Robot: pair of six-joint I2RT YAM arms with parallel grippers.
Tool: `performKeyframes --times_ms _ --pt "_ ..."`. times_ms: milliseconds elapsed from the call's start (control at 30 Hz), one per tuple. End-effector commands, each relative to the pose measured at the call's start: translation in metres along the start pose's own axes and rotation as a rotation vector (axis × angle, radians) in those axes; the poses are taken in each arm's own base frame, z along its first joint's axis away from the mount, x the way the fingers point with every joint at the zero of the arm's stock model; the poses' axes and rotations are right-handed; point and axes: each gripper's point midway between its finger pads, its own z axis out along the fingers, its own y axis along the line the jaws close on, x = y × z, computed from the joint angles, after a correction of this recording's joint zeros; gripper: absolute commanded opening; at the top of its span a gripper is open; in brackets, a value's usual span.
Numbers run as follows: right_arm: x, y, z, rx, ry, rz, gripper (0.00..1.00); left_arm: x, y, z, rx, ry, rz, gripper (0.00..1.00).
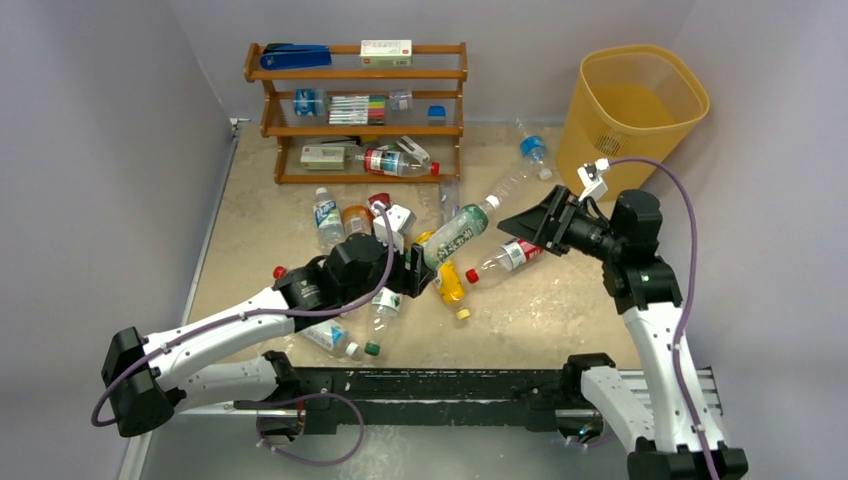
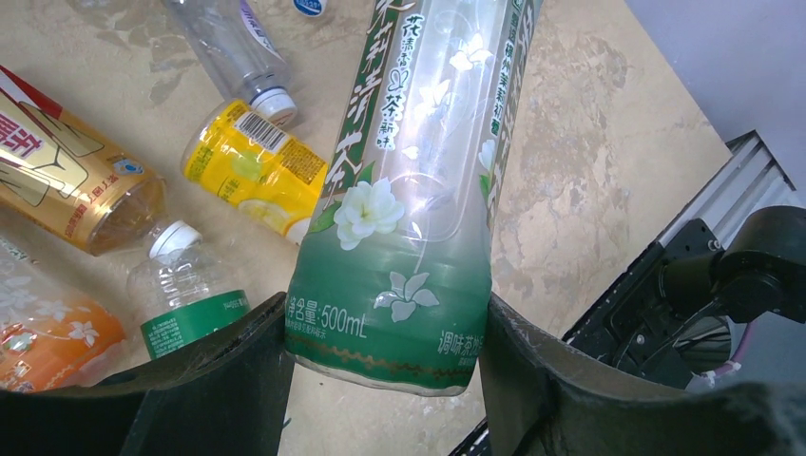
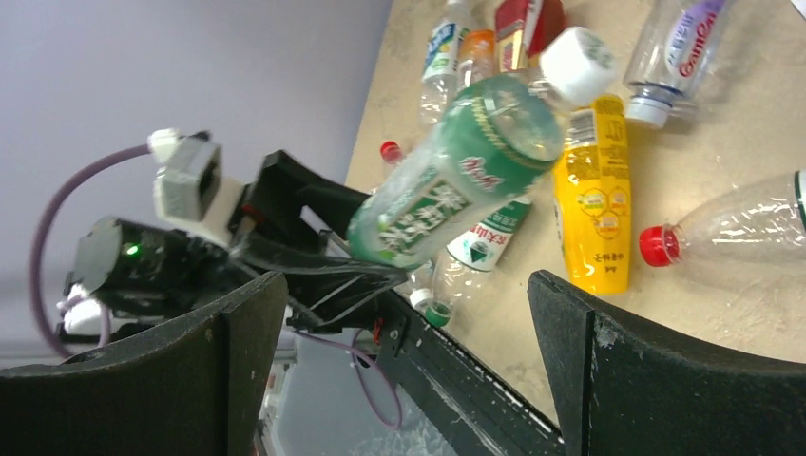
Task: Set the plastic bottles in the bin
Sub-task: Pick up the plastic bottle at the center of the board.
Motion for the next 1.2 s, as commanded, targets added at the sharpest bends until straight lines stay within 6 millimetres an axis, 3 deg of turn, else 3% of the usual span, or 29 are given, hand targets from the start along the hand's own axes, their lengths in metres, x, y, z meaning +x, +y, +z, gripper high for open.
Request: performKeyframes --times_ms 0,467,1000,1167 --pt "-0.012 -0.013 0.015 0.01 -0.037 -0.004 1.0 -0.025 -0.007 -0.011 0.015 -0.071 -0.033 0.44" --pt "-0.024 -0.053 0.058 0.016 -0.015 0.094 1.0 -0.034 -0.024 -0.012 0.09 -0.083 -0.055 0.44" --pt "-0.025 -0.054 0.079 -0.028 0.012 0.14 1.0 -0.046 -0.048 -0.003 0.189 -0.103 -0.093 0.45" --pt "-0.018 -0.053 0.082 -0.042 0.037 0.14 0.91 -0.049 -0.051 0.002 0.199 -0.109 -0.094 0.44"
